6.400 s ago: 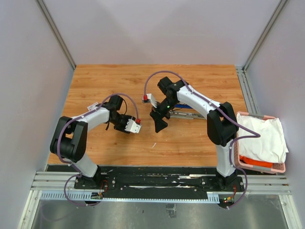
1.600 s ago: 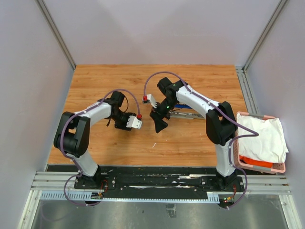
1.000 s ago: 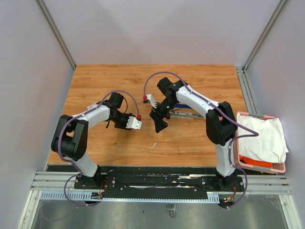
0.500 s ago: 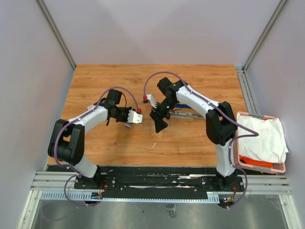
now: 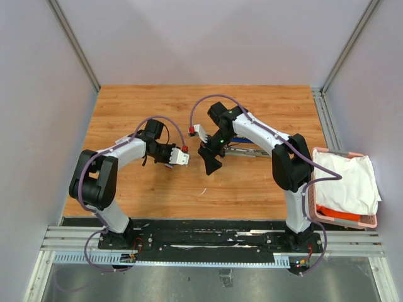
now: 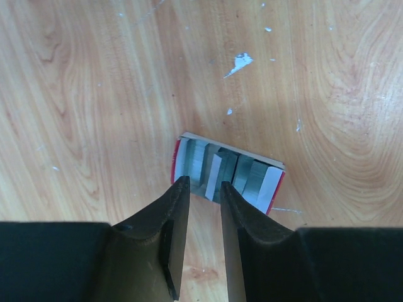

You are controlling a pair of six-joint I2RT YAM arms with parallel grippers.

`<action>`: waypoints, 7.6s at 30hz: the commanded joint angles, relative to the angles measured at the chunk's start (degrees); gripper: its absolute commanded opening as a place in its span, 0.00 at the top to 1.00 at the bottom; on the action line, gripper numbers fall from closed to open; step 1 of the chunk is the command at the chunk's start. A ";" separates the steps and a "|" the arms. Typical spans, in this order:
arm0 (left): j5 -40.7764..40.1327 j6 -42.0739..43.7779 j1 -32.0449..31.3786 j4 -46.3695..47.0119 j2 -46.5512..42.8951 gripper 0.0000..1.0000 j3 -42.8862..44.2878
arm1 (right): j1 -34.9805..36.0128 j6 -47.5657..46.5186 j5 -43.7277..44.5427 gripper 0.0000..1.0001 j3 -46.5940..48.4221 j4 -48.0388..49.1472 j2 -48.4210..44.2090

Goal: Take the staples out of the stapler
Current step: Adjust the stapler in the staple box, then pick up the staple from the staple box, then adjust the staple.

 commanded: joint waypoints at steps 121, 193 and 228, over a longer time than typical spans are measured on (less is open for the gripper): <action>43.70 -61.72 0.20 -27.59 23.35 1.00 24.41 | 6.18 -39.43 15.87 0.28 -39.75 45.90 -26.84; 42.85 -53.15 -1.53 -36.36 29.65 0.94 24.12 | 18.92 -28.01 26.19 0.80 -37.66 52.27 -15.74; 36.52 -49.01 2.72 -39.21 22.17 0.59 31.44 | 17.84 -27.59 20.63 0.88 -36.31 42.78 -19.68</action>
